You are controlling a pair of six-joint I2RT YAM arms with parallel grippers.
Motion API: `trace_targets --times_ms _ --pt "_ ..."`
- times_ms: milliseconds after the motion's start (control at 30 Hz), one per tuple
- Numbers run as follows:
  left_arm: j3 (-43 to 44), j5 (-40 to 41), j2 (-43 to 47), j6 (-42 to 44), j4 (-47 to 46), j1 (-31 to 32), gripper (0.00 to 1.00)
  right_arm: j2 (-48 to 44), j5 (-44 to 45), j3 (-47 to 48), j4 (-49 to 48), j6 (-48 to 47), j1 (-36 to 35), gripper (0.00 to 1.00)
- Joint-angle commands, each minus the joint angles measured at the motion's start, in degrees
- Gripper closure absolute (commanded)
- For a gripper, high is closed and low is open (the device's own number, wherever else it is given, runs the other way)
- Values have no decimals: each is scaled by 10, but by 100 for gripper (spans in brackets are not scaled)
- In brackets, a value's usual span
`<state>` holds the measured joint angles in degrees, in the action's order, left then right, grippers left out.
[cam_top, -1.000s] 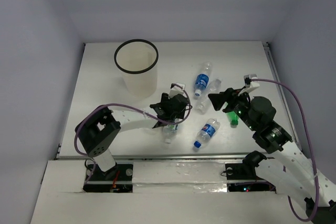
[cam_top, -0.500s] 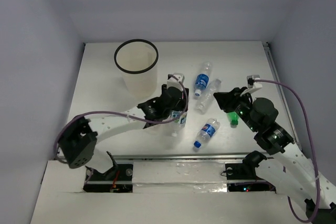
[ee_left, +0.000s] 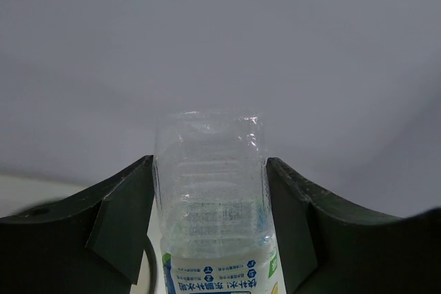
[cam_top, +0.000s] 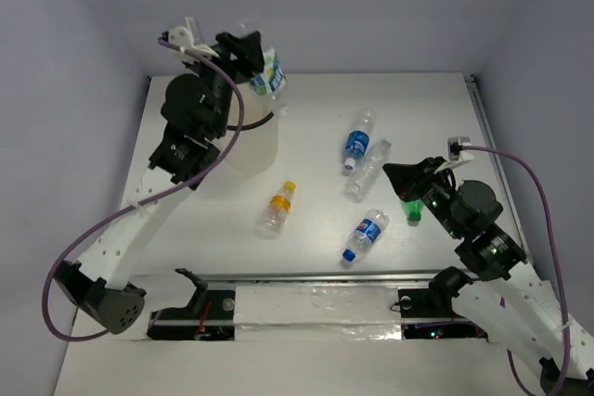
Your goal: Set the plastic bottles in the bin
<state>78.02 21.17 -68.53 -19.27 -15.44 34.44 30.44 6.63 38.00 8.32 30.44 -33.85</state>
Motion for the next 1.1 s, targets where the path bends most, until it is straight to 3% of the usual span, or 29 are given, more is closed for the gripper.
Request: trace_targets --times_ms 0,167,600,800,933,1067 --pt "72 -16 -66 13 -3 -68 76 7 -24 -16 -33 7 -4 84" --pt "93 3 -126 58 -63 -161 76 10 -22 -35 -35 8 -4 85" --pt "-37 29 -167 169 -247 -168 73 39 -14 -57 -47 9 -4 85" --pt "-110 14 -151 185 -294 -168 59 44 -14 -62 -52 16 -4 84" --pt "-124 17 -136 190 -296 -161 21 45 -1 -59 -39 16 -4 83" --pt "-94 1 -116 190 -268 -143 11 53 17 -60 -19 23 -4 83"
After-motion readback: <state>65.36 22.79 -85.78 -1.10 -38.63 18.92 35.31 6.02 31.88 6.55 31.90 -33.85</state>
